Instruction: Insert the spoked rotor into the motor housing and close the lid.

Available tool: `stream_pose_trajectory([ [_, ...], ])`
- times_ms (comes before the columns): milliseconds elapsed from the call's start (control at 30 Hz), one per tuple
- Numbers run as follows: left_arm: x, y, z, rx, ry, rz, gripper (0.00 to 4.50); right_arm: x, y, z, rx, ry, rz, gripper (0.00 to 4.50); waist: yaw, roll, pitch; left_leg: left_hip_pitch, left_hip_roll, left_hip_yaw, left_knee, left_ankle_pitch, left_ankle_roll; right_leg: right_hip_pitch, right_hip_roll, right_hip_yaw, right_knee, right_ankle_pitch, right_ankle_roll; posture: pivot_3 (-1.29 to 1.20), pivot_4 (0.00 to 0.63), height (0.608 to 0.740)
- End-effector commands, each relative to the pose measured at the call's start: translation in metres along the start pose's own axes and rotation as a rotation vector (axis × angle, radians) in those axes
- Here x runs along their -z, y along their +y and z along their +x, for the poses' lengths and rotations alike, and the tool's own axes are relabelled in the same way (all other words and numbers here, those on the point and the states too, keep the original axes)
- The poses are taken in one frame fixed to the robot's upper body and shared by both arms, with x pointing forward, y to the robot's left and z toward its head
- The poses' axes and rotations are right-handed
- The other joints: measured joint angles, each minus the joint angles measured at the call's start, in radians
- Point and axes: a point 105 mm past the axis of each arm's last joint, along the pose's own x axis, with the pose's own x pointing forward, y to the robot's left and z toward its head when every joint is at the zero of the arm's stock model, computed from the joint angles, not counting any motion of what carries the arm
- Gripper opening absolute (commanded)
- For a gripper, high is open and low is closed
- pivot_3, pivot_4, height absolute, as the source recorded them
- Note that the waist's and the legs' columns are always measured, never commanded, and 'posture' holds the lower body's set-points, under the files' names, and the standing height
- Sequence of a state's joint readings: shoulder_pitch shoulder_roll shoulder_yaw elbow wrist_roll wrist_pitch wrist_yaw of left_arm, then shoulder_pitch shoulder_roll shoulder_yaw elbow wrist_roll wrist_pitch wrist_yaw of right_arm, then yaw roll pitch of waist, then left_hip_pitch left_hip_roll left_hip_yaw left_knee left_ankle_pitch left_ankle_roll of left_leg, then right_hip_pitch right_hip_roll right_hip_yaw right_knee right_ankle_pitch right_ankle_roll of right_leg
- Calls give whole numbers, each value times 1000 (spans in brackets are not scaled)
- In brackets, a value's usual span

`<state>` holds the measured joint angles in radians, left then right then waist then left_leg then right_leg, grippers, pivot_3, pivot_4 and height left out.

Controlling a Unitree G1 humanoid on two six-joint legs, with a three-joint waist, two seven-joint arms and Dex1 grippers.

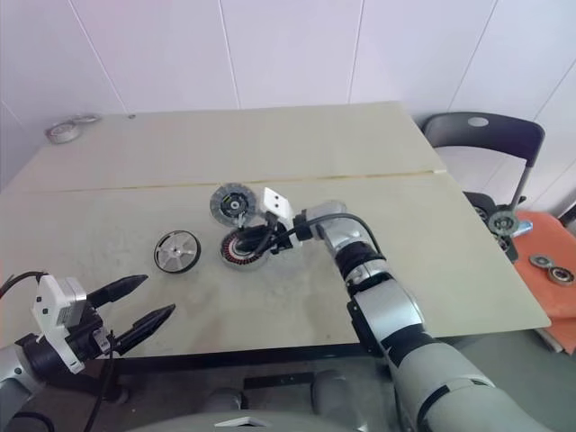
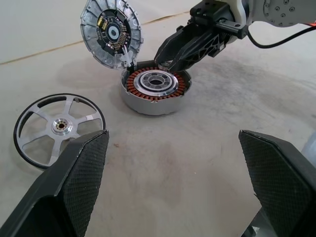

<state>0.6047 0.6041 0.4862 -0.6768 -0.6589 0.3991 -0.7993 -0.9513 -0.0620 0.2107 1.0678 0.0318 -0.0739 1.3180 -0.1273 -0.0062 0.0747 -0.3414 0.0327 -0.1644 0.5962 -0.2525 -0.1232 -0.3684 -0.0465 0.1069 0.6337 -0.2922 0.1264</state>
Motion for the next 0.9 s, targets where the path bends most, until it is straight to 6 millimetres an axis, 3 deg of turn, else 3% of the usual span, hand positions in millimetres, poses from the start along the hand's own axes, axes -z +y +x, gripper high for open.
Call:
stream_pose_trajectory([
  [33, -12, -4, 2, 4, -42, 48, 4500, -15, -5, 5, 20, -21, -54, 664, 1, 0, 0, 0, 0, 0, 0, 0, 0, 0, 0, 0, 0, 0, 0, 0, 0, 740],
  [467, -14, -4, 6, 4, -53, 56, 4500, -8, -15, 4, 106, 10, -65, 664, 0, 0, 0, 0, 0, 0, 0, 0, 0, 0, 0, 0, 0, 0, 0, 0, 0, 740],
  [900, -14, -4, 8, 5, -60, 51, 4500, 8, -12, -1, 94, 62, -67, 664, 0, 0, 0, 0, 0, 0, 0, 0, 0, 0, 0, 0, 0, 0, 0, 0, 0, 740],
])
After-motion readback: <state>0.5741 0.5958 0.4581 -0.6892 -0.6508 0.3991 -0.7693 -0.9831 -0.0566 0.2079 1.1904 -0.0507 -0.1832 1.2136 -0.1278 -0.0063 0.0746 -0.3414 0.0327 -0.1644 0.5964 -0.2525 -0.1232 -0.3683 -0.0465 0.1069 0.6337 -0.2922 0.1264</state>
